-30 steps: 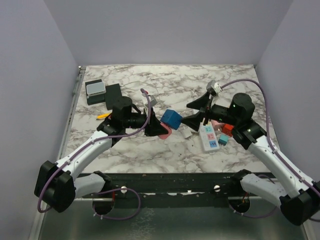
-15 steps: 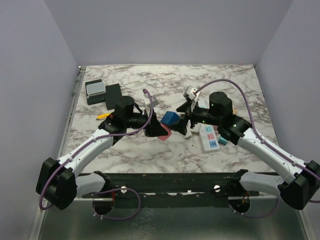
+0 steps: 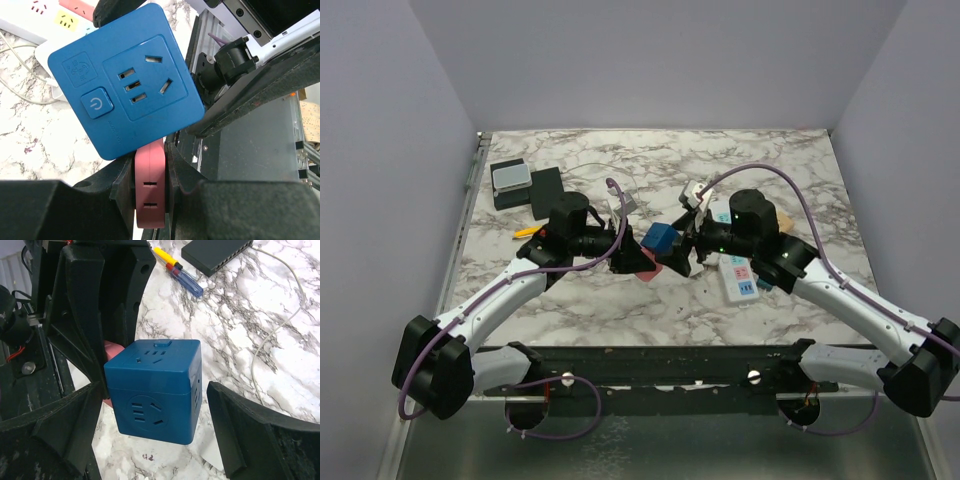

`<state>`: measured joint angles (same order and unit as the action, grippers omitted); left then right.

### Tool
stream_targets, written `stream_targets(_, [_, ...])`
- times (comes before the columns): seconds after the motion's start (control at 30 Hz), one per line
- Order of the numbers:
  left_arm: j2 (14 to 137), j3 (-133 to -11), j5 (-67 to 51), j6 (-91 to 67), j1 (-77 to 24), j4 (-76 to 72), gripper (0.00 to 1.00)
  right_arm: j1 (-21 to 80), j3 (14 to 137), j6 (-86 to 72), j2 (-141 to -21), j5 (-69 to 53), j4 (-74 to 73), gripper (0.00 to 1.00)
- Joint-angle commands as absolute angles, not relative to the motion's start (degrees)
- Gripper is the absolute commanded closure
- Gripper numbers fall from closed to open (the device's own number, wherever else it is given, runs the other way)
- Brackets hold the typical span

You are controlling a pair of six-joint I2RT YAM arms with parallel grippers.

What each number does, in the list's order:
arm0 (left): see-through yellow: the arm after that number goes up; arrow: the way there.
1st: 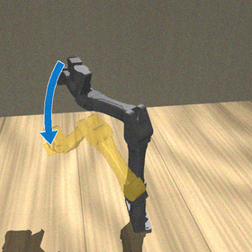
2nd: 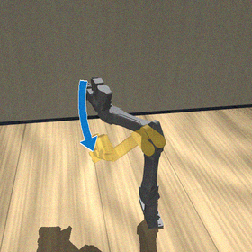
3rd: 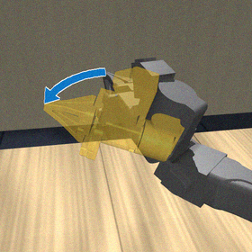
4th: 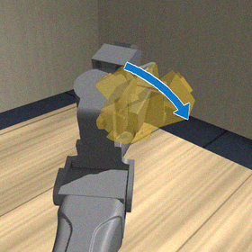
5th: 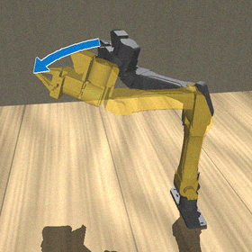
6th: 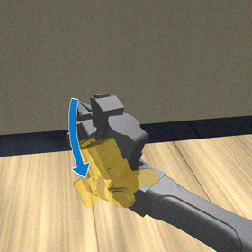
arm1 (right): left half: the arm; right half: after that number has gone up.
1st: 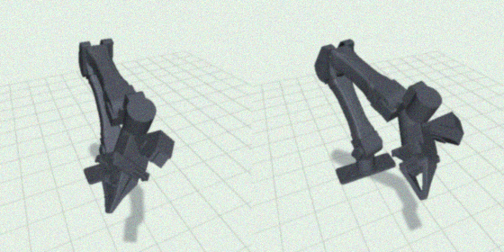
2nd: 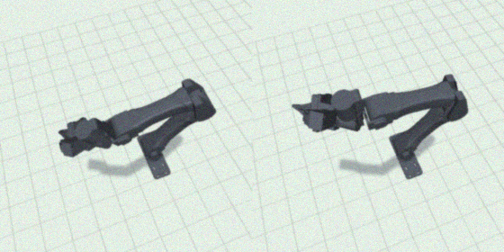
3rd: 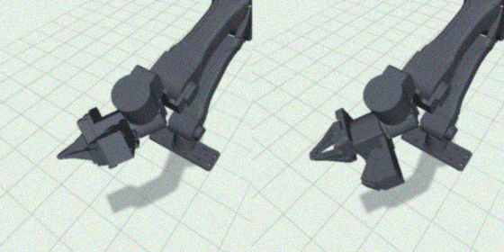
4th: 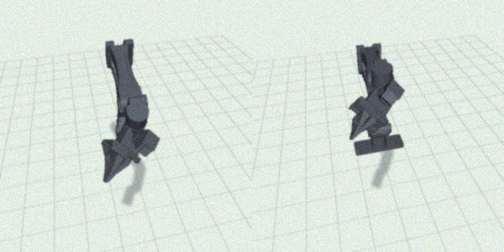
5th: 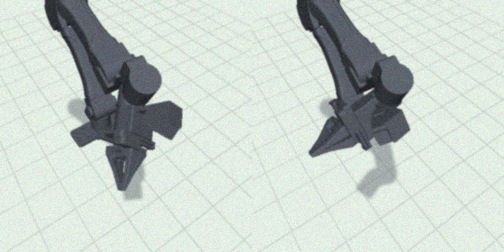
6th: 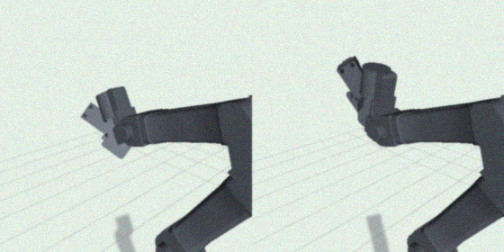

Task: Pull the plug off the socket
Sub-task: Remove the plug from the socket.

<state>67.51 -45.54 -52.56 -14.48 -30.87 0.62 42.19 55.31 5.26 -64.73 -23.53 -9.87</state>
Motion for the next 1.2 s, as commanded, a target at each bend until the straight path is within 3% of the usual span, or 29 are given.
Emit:
stream_targets(0.0, [66.75,-47.97,-54.04,-13.44,-31.11,-0.09,1.0,43.21,55.58,6.8,-65.68,-20.0,-11.37,0.05])
stream_targets(0.27, [66.64,-47.9,-54.42,-13.32,-31.07,-0.09,1.0,44.23,56.39,7.29,-67.21,-17.15,-12.31,0.17])
stream_targets(0.5, [67.01,-47.9,-52.54,-13.53,-31.16,-0.09,1.0,45.42,56.43,7.8,-67.02,-12.39,-11.88,0.6])
stream_targets(0.63, [67.94,-48.45,-49.43,-13.02,-31.02,2.38,1.0,47.88,55.73,8.47,-66.6,-7.03,-10.93,0.91])
stream_targets(0.7, [68.42,-48.79,-47.49,-12.68,-30.87,3.54,1.0,49.53,55.02,8.61,-65.89,-2.77,-9.53,0.98])
stream_targets(0.93, [69.68,-49.31,-43.89,-13.09,-29.33,4.7,1.0,55.84,53.36,9.63,-64.93,14.53,-6.39,0.99])
stream_targets(1.17, [70.62,-49.41,-44.16,-13.45,-29.21,4.75,1.0,59.64,54.59,8.47,-68.76,22.52,-6.21,0.99])
